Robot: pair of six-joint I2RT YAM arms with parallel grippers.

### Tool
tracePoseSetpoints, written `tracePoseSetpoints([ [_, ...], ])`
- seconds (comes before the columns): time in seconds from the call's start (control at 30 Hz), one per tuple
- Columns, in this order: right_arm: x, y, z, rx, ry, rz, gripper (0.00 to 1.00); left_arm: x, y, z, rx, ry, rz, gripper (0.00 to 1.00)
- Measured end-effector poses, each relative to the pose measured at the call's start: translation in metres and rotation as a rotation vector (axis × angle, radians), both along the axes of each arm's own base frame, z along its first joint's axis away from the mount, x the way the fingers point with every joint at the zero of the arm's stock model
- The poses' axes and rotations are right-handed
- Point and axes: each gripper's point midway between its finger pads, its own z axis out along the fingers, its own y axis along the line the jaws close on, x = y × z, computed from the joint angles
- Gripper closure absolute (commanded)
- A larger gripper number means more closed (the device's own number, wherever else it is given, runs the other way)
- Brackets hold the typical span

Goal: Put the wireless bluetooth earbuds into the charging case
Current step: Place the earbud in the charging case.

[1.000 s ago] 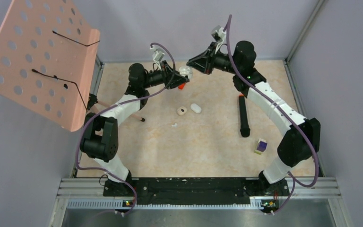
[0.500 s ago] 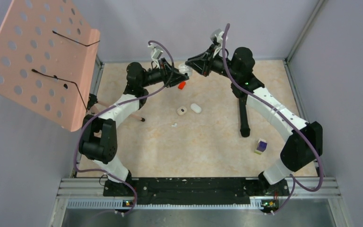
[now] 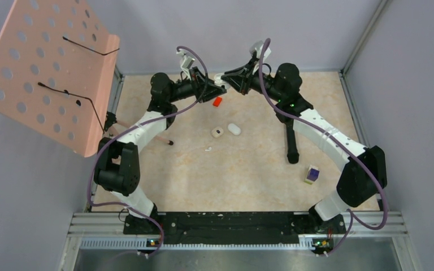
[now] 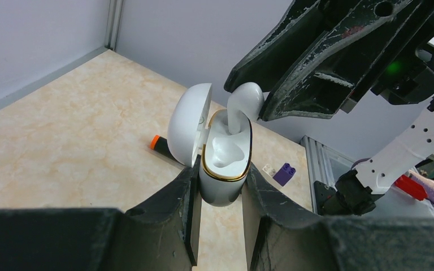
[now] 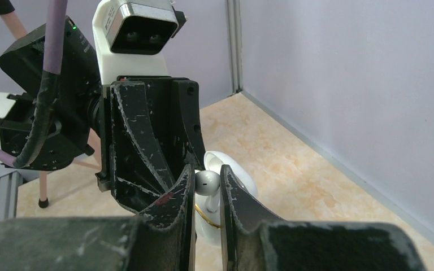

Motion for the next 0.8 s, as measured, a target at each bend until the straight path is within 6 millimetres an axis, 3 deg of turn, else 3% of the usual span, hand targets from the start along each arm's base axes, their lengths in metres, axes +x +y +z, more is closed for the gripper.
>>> tracePoseSetpoints([
  [0.8, 0.0044, -0.0060, 0.0026, -0.011, -0.045, -0.058, 0.94, 0.0010, 0.0024, 0.0033, -0.004, -0.005, 0.010, 1.00],
])
